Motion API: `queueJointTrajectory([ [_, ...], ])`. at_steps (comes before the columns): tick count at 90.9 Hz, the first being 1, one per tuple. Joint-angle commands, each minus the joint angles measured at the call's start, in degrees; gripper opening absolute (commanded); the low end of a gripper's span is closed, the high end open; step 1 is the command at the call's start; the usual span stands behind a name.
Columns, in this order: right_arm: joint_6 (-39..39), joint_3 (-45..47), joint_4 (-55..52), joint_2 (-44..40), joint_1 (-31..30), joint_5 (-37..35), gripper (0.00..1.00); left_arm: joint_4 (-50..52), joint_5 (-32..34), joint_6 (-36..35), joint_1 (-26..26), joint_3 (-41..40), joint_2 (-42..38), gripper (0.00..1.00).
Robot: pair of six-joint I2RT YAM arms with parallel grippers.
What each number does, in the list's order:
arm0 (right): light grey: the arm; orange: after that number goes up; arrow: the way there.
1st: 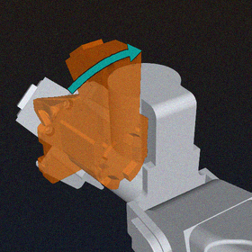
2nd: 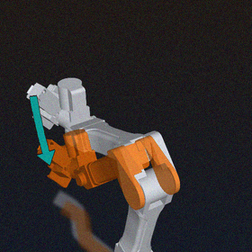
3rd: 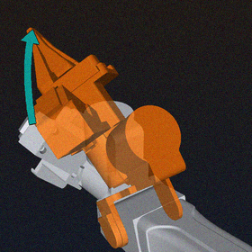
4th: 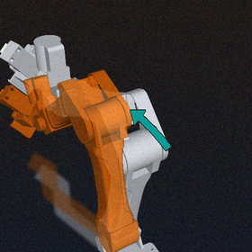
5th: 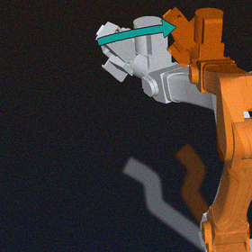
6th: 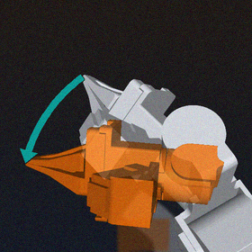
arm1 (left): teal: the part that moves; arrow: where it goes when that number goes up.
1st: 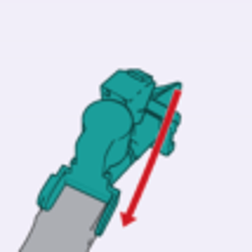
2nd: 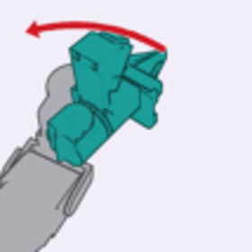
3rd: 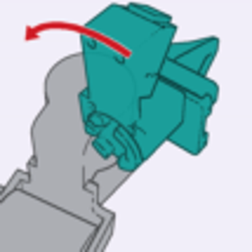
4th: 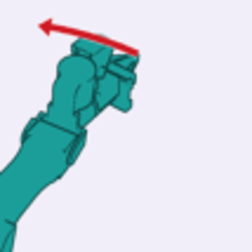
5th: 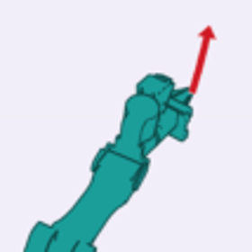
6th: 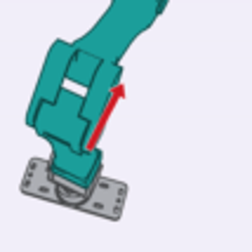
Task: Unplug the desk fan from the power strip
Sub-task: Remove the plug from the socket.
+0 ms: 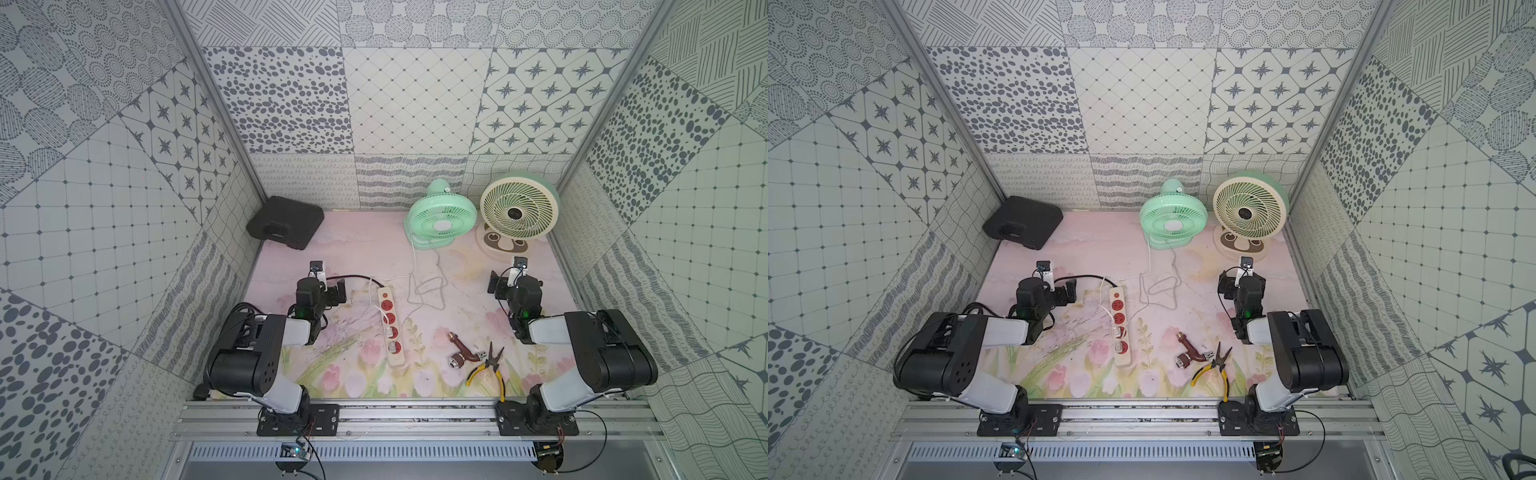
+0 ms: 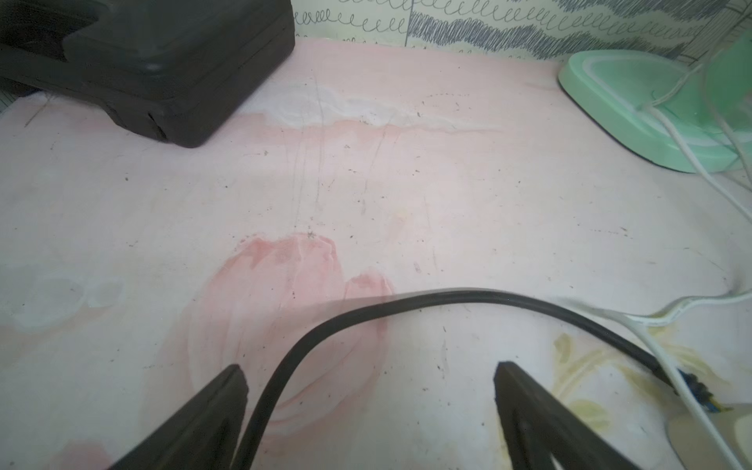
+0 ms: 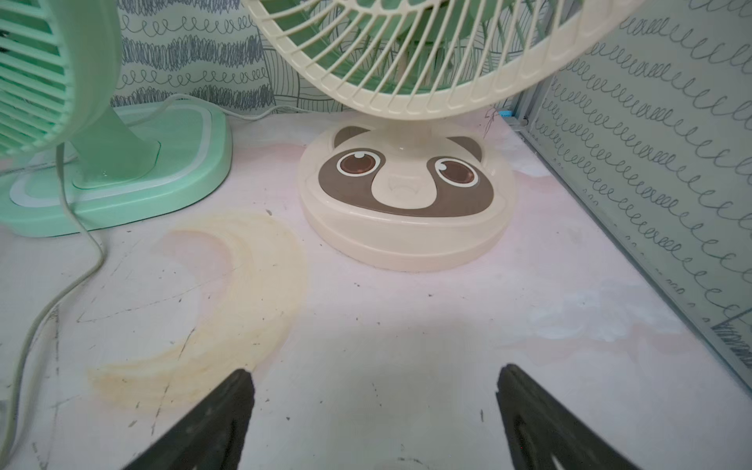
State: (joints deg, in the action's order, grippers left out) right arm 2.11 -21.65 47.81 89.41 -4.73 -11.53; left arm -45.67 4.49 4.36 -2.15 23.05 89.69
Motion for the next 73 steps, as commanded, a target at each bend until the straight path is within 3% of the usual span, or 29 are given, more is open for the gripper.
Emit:
queueJointTrajectory([
  [1,0.26,-0.9,2.11,-0.47,0.2,0.45,0.97,-2.66,-0.99,-0.48,0.0,0.47,0.24,0.98],
  [37,0.05,-0.77,2.32,-0.73,0.06,0.37,0.97,-2.53,-0.39,-0.71,-0.07,0.49,-0.25,0.98],
  [46,-1.85,-0.92,-1.93,-6.3,-1.89,-1.03,0.97,5.73,2.06,0.21,-0.67,2.39,-5.79,0.98],
  [58,0.55,-3.63,-15.99,-16.55,-3.32,-2.34,0.97,19.77,5.73,4.67,-0.99,6.53,-13.09,0.98],
  [67,6.9,-6.58,-24.3,-21.78,-3.52,-0.59,0.97,25.1,8.87,14.97,-1.17,7.51,-19.06,0.98],
  [73,10.54,-8.55,-29.03,-24.26,-3.63,3.25,0.97,34.62,6.21,20.99,-0.94,10.71,-23.12,0.98],
])
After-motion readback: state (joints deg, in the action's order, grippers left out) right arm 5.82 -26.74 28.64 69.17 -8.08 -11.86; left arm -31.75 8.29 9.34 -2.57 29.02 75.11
